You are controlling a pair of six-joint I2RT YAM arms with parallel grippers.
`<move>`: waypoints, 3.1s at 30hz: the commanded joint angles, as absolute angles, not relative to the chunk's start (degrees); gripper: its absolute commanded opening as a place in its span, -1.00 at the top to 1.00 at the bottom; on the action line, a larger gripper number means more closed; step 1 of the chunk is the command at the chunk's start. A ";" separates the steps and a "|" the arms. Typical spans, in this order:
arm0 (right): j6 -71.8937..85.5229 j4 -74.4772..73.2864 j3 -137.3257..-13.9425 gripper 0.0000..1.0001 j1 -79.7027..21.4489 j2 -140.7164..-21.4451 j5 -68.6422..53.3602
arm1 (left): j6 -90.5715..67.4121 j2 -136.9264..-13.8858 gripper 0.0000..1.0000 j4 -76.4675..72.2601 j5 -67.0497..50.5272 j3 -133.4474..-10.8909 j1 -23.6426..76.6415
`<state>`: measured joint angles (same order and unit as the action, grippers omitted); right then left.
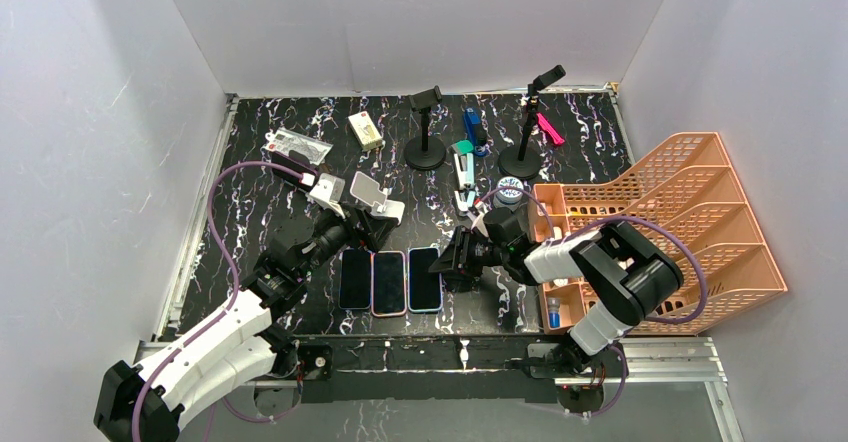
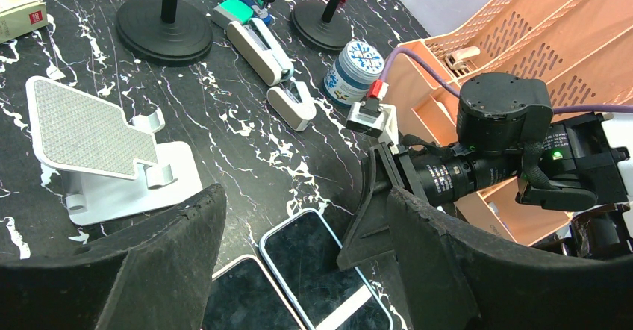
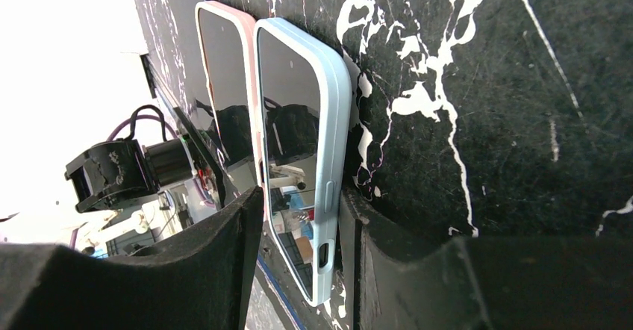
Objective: Remove the phone from the phone stand
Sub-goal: Place the phone at the center of the board, then pick up the phone stand at the center of the board.
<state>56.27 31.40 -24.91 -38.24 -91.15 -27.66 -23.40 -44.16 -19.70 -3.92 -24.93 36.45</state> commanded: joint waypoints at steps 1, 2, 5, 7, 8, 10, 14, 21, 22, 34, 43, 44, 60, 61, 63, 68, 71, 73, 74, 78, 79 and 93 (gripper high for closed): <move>53.37 26.11 -23.14 0.00 -37.80 -90.80 -23.96 | -22.98 -43.71 -0.52 -21.62 -4.11 -26.46 36.12; 53.28 26.04 -23.07 0.00 -37.79 -90.70 -23.89 | -22.94 -43.74 -0.52 -21.60 -4.05 -26.46 36.11; 53.10 25.68 -22.98 0.00 -37.73 -90.30 -23.66 | -22.94 -43.83 -0.52 -21.53 -4.05 -26.47 36.12; 52.96 25.47 -22.90 0.00 -37.71 -90.10 -23.44 | -22.94 -43.80 -0.52 -21.55 -4.07 -26.48 36.08; 52.85 25.41 -22.86 0.00 -37.75 -90.09 -23.41 | -22.94 -43.77 -0.52 -21.61 -4.10 -26.48 36.10; 52.78 25.12 -22.79 0.00 -37.72 -89.79 -23.27 | -22.94 -43.80 -0.52 -21.56 -4.12 -26.47 36.12; 52.58 24.91 -22.51 0.00 -37.67 -89.53 -22.97 | -22.95 -43.72 -0.52 -21.57 -4.06 -26.43 36.12; 51.44 23.00 -22.41 0.00 -37.45 -88.34 -21.64 | -23.11 -43.76 -0.52 -21.32 -3.76 -26.58 36.12; 51.10 22.30 -22.43 0.00 -37.40 -87.75 -21.26 | -23.19 -43.77 -0.52 -21.02 -3.47 -26.69 36.12; 44.30 14.75 -23.68 -0.01 -37.35 -78.96 -15.57 | -24.77 -43.98 -0.52 -19.54 -0.88 -27.17 36.12; 36.61 8.63 -25.74 -0.01 -37.45 -67.65 -8.34 | -26.03 -42.74 -0.58 -12.23 12.56 -28.86 36.12; 35.95 8.54 -25.77 -0.02 -37.44 -66.80 -8.02 | -26.98 -43.19 -0.59 -10.21 14.86 -29.36 36.12; 32.35 8.82 -24.41 -0.04 -37.45 -58.50 -7.21 | -47.24 -56.57 -0.55 -5.16 10.01 -32.18 25.68; 32.22 8.79 -24.23 -0.04 -37.48 -58.10 -7.21 | -48.33 -57.01 -0.54 -6.30 8.50 -31.77 24.30; 32.09 8.79 -23.94 -0.04 -37.40 -57.32 -7.21 | -49.66 -57.86 -0.50 -8.70 6.77 -31.19 22.83; 32.08 8.96 -23.56 -0.03 -37.44 -55.93 -7.12 | -51.04 -61.29 -0.43 -12.46 5.57 -31.67 21.96; 32.08 8.75 -23.56 -0.03 -37.44 -55.03 -7.21 | -51.54 -63.45 -0.37 -14.08 5.27 -32.21 21.50; 32.04 8.47 -23.55 -0.03 -37.44 -54.24 -7.03 | -51.72 -64.76 -0.32 -15.07 5.42 -32.55 21.30; 32.00 8.26 -23.55 -0.03 -37.40 -53.79 -6.84 | -51.77 -65.36 -0.29 -15.44 5.53 -32.78 21.21; 31.69 7.51 -23.38 -0.03 -37.48 -52.20 -5.98 | -52.24 -67.41 -0.14 -17.51 4.97 -33.15 20.83; 31.58 7.29 -23.37 -0.03 -37.42 -51.80 -5.71 | -52.40 -68.02 -0.11 -17.95 4.54 -33.14 20.76; 31.38 6.08 -23.12 -0.03 -37.45 -49.65 -4.63 | -54.62 -73.12 0.17 -22.77 1.06 -33.10 20.74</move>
